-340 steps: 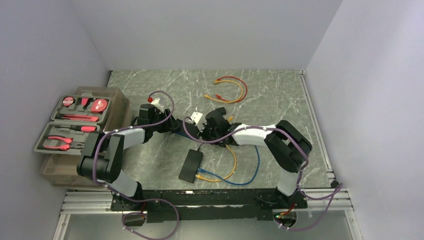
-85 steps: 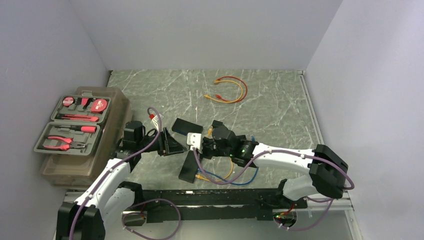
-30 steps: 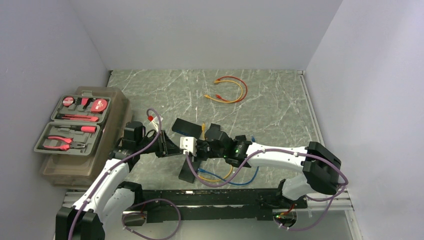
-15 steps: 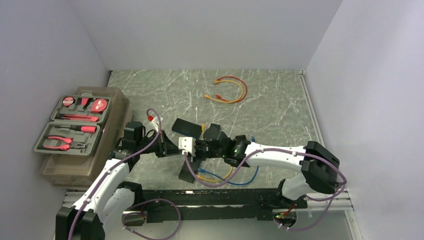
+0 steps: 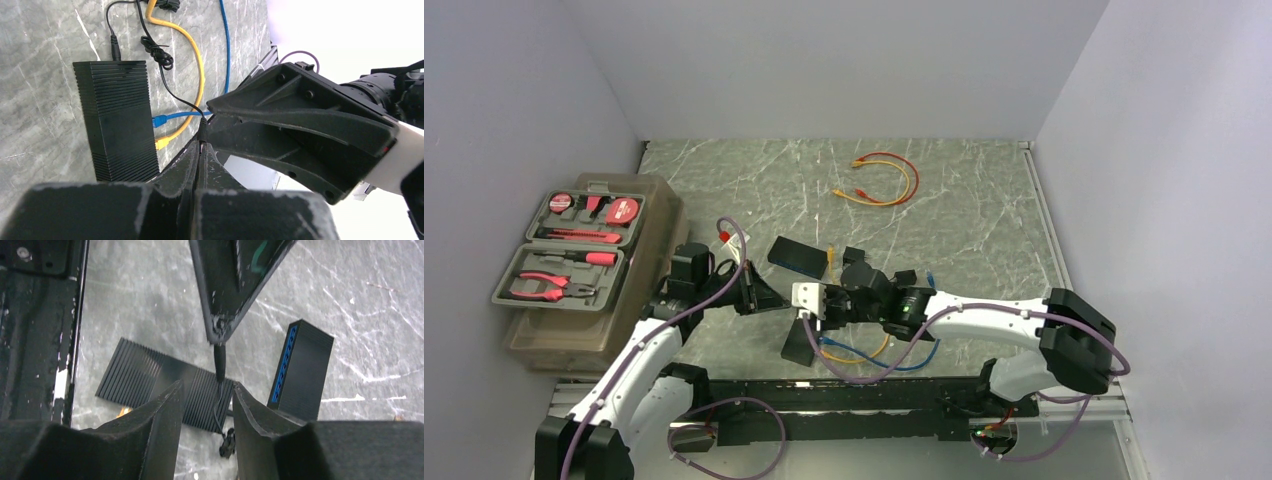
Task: Insert the plug into the switch port
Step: Pick up the power from the center of the board.
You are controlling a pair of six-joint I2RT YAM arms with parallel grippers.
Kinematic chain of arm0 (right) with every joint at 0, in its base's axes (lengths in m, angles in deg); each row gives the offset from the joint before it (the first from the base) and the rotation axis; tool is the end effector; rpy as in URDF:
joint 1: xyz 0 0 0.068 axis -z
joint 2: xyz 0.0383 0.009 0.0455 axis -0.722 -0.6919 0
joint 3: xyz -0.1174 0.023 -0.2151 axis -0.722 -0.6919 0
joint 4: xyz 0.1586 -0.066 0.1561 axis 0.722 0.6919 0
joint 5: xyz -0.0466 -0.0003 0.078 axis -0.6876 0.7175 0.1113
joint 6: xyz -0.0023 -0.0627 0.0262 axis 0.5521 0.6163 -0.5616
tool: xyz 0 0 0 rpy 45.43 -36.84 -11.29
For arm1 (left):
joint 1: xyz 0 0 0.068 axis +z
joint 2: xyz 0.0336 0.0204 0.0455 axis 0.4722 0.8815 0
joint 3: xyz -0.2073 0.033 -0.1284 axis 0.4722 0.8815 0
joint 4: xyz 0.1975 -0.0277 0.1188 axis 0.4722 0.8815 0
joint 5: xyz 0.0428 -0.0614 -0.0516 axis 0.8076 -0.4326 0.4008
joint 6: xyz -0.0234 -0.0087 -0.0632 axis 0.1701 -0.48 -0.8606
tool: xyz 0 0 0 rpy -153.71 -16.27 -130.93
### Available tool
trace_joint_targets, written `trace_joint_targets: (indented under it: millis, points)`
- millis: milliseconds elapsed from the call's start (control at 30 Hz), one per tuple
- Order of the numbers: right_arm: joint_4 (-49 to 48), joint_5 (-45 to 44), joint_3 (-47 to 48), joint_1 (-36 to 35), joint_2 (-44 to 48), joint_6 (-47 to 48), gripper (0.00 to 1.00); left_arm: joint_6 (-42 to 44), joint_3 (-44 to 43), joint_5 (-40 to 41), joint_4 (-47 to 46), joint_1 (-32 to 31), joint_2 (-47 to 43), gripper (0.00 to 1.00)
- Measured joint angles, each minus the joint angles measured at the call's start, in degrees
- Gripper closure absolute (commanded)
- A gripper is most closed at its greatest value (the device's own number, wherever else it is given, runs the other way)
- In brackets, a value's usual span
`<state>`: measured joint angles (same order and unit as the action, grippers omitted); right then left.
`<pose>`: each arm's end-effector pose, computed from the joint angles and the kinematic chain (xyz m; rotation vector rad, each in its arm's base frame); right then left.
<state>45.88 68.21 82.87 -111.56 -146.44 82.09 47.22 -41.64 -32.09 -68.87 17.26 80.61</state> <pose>0.1172 0.2840 0.2199 -1.5985 1.3133 0.6311 0.1564 -0.0741 0.1989 0.0110 2.3025 -1.4627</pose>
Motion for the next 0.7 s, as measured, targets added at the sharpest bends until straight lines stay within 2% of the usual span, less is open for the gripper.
trace_joint_targets:
  millis: [200, 700]
  points:
    - [-1.0, -1.2, -4.2, 0.0, 3.3, 0.4, 0.61, 0.0, 0.0, -0.3, -0.2, 0.0, -1.1, 1.00]
    - [-4.7, -1.1, -4.3, 0.0, 3.2, 1.3, 0.69, 1.4, 0.0, -2.8, 0.0, 0.0, -1.4, 1.00]
